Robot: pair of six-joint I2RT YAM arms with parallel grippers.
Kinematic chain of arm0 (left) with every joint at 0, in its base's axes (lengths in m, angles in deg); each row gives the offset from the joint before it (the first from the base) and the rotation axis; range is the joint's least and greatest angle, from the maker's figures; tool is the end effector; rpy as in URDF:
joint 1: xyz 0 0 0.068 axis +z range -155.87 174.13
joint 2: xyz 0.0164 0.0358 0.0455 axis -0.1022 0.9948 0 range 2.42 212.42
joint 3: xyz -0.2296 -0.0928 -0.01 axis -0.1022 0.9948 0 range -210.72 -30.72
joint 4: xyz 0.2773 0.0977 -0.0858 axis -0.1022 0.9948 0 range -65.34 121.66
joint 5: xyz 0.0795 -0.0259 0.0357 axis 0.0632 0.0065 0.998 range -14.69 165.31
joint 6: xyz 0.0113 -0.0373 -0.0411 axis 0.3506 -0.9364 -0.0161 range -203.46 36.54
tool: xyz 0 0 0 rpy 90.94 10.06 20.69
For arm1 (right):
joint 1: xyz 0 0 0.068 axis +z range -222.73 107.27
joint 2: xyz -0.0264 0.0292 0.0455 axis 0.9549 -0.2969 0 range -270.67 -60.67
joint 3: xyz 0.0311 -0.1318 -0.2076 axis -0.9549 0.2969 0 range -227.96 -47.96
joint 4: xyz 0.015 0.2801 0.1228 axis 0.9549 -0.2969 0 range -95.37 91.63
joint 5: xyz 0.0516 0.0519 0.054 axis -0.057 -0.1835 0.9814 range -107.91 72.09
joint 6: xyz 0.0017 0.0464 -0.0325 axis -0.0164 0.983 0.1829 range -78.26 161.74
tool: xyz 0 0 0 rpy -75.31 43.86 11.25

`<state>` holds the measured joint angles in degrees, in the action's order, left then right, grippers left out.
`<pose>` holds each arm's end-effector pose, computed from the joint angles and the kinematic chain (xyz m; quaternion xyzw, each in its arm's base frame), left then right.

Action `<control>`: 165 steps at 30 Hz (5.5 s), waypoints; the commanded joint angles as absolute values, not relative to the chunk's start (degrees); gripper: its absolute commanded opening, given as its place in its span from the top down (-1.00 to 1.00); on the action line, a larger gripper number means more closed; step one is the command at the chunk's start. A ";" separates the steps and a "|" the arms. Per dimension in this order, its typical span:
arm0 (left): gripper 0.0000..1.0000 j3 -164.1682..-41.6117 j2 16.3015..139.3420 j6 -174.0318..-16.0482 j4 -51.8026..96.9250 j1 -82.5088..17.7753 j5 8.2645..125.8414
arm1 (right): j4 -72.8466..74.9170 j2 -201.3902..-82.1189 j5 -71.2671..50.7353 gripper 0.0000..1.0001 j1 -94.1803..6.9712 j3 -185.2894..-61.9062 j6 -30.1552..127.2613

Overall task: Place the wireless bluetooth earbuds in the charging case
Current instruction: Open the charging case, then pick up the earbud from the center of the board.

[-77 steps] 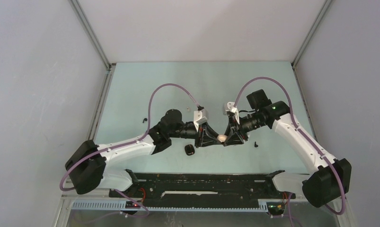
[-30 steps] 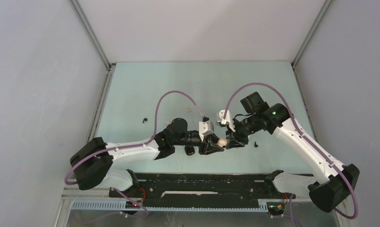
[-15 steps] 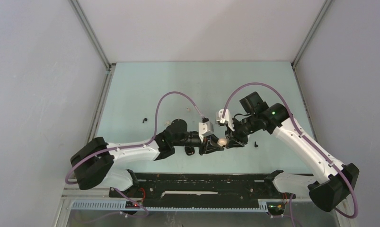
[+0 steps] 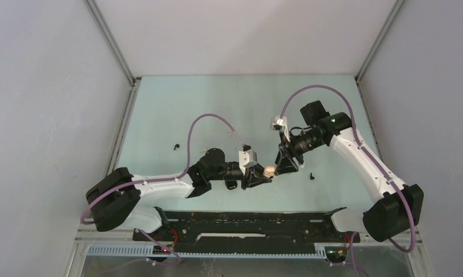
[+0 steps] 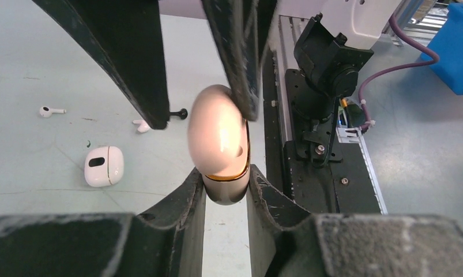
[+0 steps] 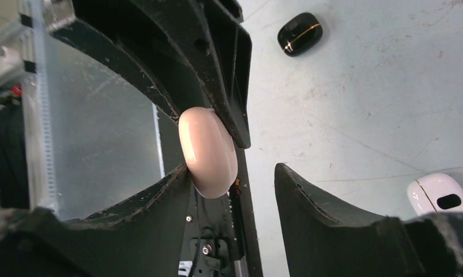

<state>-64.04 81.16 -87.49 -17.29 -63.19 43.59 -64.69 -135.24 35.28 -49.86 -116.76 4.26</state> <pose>0.1601 -0.2881 0.1743 0.4816 0.5421 -0.5075 0.4655 0.2490 0.1395 0.2802 -0.5042 0.7286 0.4209 0.1943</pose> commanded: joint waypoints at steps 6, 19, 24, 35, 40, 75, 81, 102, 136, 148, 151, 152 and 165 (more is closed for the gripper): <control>1.00 -63.64 79.17 -87.40 -21.91 -64.18 42.35 | -65.15 -136.10 46.40 -0.15 -55.53 -122.15 6.33; 1.00 -61.52 69.37 -93.13 -15.31 -63.51 48.17 | -61.92 -130.99 44.59 -0.11 -65.37 -123.41 6.10; 1.00 -61.65 58.91 -92.89 -1.62 -61.14 51.28 | -51.65 -132.79 38.43 0.11 -65.26 -122.73 12.00; 1.00 -59.43 39.34 -95.61 17.91 -46.07 57.98 | -26.38 -146.41 18.05 0.32 -51.51 -122.66 26.34; 1.00 -57.96 33.74 -95.36 22.11 -39.91 57.88 | -22.81 -156.93 16.26 0.35 -43.26 -126.77 27.26; 1.00 -52.61 13.55 -95.76 26.86 -35.31 72.30 | -29.24 -199.18 3.05 0.29 -26.56 -167.25 53.35; 1.00 -52.60 13.96 -95.59 27.03 -35.31 72.49 | -29.66 -201.13 3.43 0.33 -26.44 -168.98 53.21; 1.00 -52.79 15.34 -95.77 26.87 -34.17 71.08 | -29.93 -203.99 3.76 0.36 -24.79 -170.16 52.70; 1.00 -52.93 14.85 -96.20 27.19 -33.82 70.81 | -31.28 -203.18 -5.78 0.77 -20.72 -166.64 45.58; 1.00 -53.13 16.21 -96.39 26.38 -33.82 70.07 | -30.82 -181.50 -6.73 1.00 -24.72 -153.23 38.89; 1.00 -53.13 18.52 -99.15 23.22 -33.82 67.38 | -32.64 -174.09 -8.04 1.00 -26.65 -149.41 33.68; 1.00 -53.21 19.77 -100.24 21.20 -33.82 65.54 | -33.00 -171.53 -8.93 1.00 -27.40 -147.91 31.81; 1.00 -60.78 45.60 -101.03 1.18 -43.43 61.31 | -27.42 -136.12 -16.80 1.00 -38.27 -133.61 -4.32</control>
<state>-56.24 39.45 -102.88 12.33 -39.45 63.76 -31.71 -144.83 -14.86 -37.64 -137.35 11.06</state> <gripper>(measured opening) 0.296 0.192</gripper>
